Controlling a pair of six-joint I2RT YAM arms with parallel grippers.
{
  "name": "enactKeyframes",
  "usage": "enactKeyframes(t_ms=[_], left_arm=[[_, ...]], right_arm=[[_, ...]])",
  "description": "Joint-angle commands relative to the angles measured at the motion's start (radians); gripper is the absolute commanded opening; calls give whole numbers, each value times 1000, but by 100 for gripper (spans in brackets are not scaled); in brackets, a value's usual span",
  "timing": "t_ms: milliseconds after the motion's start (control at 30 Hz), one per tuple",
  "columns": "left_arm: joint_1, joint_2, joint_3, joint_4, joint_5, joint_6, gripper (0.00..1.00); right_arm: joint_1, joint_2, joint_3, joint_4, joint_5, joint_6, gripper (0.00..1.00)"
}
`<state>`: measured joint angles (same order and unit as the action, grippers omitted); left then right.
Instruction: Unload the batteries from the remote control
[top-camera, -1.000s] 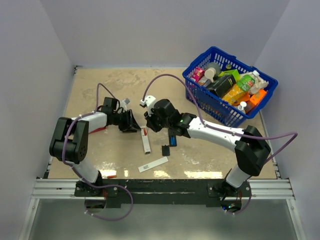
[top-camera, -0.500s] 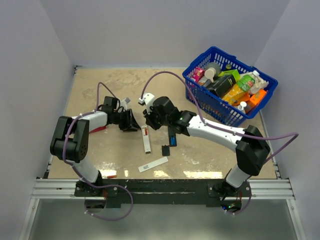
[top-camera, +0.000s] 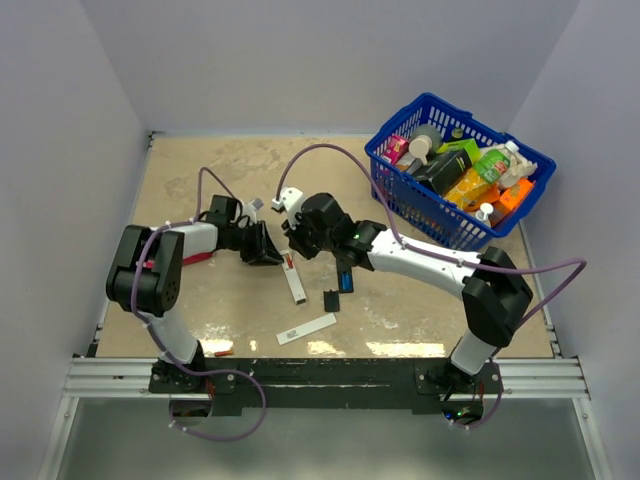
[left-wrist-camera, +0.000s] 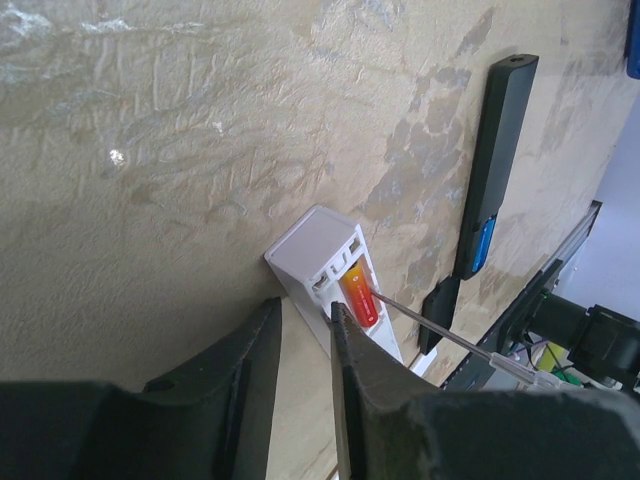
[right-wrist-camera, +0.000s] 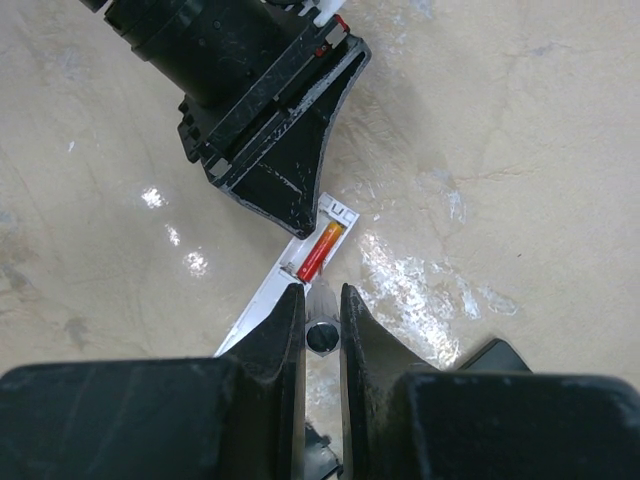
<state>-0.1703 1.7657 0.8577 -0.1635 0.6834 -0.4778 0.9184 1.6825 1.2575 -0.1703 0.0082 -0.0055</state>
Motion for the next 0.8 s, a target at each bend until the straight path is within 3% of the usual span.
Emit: enactKeyframes(t_ms=[0, 200, 400, 533, 633, 767], left_arm=[[8, 20, 32, 35, 31, 7, 29], [8, 40, 52, 27, 24, 16, 24], [8, 55, 55, 22, 25, 28, 10], [8, 57, 49, 18, 33, 31, 0], [6, 48, 34, 31, 48, 22, 0], [6, 41, 7, 42, 65, 13, 0]], right_arm=[[4, -18, -4, 35, -25, -66, 0], [4, -14, -47, 80, -115, -131, 0], [4, 34, -110, 106, -180, -125, 0], [4, 17, -179, 173, -149, -38, 0], [0, -6, -228, 235, -75, 57, 0], [-16, -35, -308, 305, -83, 154, 0]])
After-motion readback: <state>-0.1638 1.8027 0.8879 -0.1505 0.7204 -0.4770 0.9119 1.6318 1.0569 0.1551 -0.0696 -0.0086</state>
